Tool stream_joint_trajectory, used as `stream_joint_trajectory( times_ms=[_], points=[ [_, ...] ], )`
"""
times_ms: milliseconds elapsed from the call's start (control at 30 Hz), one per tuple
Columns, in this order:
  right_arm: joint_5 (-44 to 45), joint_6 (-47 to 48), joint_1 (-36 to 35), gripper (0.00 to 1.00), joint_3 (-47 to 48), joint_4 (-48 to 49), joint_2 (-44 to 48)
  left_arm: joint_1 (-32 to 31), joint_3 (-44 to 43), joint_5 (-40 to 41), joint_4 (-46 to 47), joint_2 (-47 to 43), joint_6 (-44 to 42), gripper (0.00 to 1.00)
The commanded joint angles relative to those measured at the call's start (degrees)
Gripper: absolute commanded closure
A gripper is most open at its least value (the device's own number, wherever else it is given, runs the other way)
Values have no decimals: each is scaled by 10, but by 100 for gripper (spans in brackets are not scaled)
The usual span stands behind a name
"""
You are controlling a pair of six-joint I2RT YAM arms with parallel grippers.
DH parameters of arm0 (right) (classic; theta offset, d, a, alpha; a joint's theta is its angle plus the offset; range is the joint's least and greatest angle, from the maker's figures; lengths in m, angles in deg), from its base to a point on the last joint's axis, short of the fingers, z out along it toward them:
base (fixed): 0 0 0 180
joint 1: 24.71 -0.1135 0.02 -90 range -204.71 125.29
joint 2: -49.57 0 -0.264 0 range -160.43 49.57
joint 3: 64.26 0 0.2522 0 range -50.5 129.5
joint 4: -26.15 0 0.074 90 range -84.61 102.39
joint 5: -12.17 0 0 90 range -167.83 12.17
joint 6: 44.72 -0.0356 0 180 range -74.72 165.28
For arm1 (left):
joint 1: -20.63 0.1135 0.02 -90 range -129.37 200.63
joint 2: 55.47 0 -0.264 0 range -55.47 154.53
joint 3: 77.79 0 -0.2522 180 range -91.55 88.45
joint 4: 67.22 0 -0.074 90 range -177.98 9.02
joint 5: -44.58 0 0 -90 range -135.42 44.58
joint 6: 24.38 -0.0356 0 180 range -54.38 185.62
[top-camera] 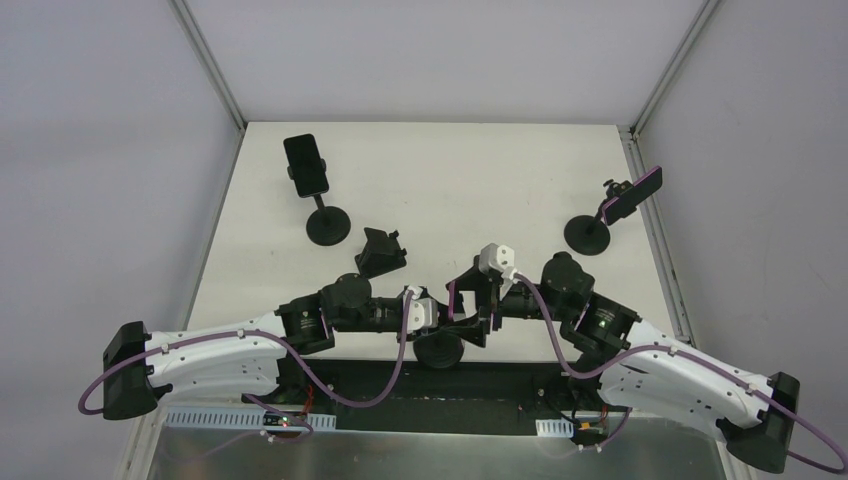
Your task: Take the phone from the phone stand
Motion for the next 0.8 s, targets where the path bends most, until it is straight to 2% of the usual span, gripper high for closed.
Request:
stream_joint_trajectory(
  times_ms=[0,33,100,133,167,233,267,300,500,667,733,767],
  points=[
    [-14,-12,-1,29,-1,39,11,-2,-12,-33,-15,7,-8,100],
    [-15,-7,-1,40,0,35,10,-2,-13,-34,-15,8,-8,100],
    [-18,6,-2,53,3,18,7,-3,-14,-35,-15,9,-8,100],
    [-18,14,-1,56,6,5,4,-3,-14,-34,-15,10,-7,100],
    [-16,19,-1,51,9,-8,2,-3,-15,-34,-15,10,-8,100],
    [-10,25,-1,25,16,-27,-2,-3,-16,-35,-15,9,-8,100],
    [-9,26,-1,17,16,-29,-2,-3,-15,-34,-15,9,-8,100],
    [-10,27,-1,14,14,-30,-1,-3,-15,-33,-15,9,-8,100],
    [-9,30,-1,14,11,-29,-1,-3,-15,-32,-15,9,-6,100],
    [-6,25,-1,31,10,-16,-2,-3,-13,-33,-15,9,-5,100],
    [-1,17,-1,29,10,-3,1,-2,-13,-34,-15,10,-5,100],
    [1,13,-1,22,10,2,2,-2,-13,-33,-15,10,-5,100]
  ],
)
